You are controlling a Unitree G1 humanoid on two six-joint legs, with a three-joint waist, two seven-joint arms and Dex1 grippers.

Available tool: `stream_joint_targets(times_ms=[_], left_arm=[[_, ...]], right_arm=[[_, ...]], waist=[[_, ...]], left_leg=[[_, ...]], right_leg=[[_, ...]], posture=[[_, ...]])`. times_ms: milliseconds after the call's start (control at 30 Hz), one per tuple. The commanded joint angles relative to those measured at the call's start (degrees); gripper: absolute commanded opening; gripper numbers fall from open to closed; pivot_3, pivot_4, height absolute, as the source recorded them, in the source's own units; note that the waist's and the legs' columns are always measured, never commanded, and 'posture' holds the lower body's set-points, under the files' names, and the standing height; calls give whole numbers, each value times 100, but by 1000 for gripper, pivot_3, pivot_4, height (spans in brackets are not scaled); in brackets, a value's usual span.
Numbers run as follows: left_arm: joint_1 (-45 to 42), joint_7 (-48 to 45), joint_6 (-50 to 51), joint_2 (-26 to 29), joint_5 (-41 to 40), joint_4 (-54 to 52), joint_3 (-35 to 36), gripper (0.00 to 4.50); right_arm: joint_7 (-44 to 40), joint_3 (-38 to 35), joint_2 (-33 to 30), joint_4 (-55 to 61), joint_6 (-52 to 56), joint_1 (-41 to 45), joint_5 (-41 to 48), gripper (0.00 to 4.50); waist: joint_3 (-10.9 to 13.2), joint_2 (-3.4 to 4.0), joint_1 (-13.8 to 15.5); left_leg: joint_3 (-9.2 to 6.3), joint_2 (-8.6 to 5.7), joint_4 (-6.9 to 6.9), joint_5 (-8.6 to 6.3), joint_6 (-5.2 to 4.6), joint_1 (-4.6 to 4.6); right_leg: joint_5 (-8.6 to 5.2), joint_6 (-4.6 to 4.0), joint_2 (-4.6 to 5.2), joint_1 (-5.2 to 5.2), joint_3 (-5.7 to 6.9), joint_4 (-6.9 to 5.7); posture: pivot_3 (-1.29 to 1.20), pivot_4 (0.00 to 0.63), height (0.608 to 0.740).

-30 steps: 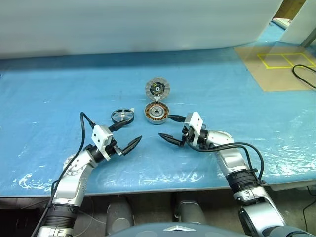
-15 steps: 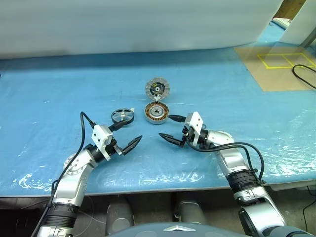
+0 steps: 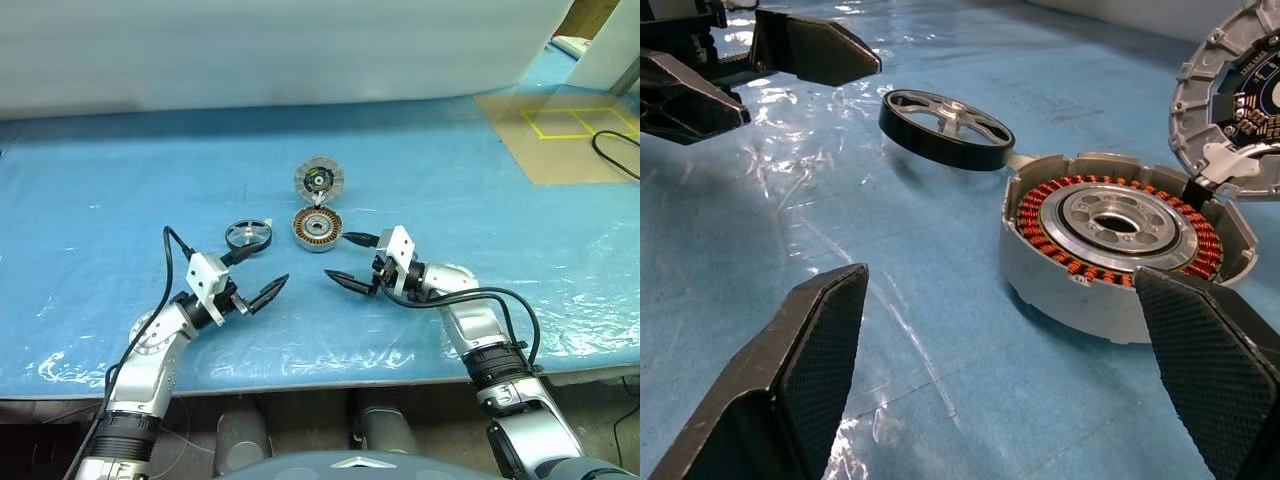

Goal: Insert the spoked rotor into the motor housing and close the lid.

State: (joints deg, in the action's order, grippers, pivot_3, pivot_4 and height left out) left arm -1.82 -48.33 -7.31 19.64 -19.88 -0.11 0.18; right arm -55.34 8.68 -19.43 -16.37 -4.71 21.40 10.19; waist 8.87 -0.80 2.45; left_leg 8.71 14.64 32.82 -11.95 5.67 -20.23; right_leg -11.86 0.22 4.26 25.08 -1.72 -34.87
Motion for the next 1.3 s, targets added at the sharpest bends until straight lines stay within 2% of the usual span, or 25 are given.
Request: stream_joint_targets(times_ms=[33,433,533,733,833,933,1167,1300], left_arm=[[-80,-39,-134,4,-46,-107,19,4483],[-156,-92,-183,22,-39,-34,26,4483],[-154,-94,-189,27,-31,-22,34,4483],[-148,-100,-194,21,-25,0,22,4483],[-156,-95,-213,7,-16,27,8,4483],[-171,-79,-244,-15,-10,68,-3,4483],[-171,-30,-336,-65,22,130,-18,4483],[-138,15,-372,-66,25,110,10,4483]], right_arm=[[-3,-71,-35,296,-25,-20,106,4500],[15,-151,14,362,25,21,242,4500],[1,-186,13,748,530,223,499,4500],[-66,173,-256,1204,1695,1157,236,4500],[-245,766,-510,894,2714,2207,-365,4500],[-703,1315,-702,523,3171,2897,-719,4500],[-1969,2499,-548,-919,2652,4242,-1537,4500],[-1879,2814,-200,-2050,2014,4597,-2074,4500]], waist=[[0,0,0],[0,0,-1],[0,0,-10],[0,0,-4],[0,0,-12],[0,0,1],[0,1,8],[1,0,4]], left_leg=[[0,0,0,0,0,0],[0,0,0,0,0,0],[0,0,0,0,0,0],[0,0,2,1,1,5],[0,-1,3,2,4,7],[-1,-1,1,3,5,6],[1,3,2,3,5,-3],[1,5,15,2,4,-5]], right_leg=[[0,0,0,0,0,0],[0,0,0,0,0,0],[0,0,0,1,0,0],[0,0,-1,-1,-2,-8],[0,0,-1,-1,-3,-9],[0,0,-2,-1,-1,-9],[0,-1,-2,6,5,-20],[-4,-9,0,14,5,-44]], posture=[[0,150,740],[0,150,740],[0,150,740],[0,150,740],[0,150,740],[0,150,740],[0,150,740],[0,150,740]])
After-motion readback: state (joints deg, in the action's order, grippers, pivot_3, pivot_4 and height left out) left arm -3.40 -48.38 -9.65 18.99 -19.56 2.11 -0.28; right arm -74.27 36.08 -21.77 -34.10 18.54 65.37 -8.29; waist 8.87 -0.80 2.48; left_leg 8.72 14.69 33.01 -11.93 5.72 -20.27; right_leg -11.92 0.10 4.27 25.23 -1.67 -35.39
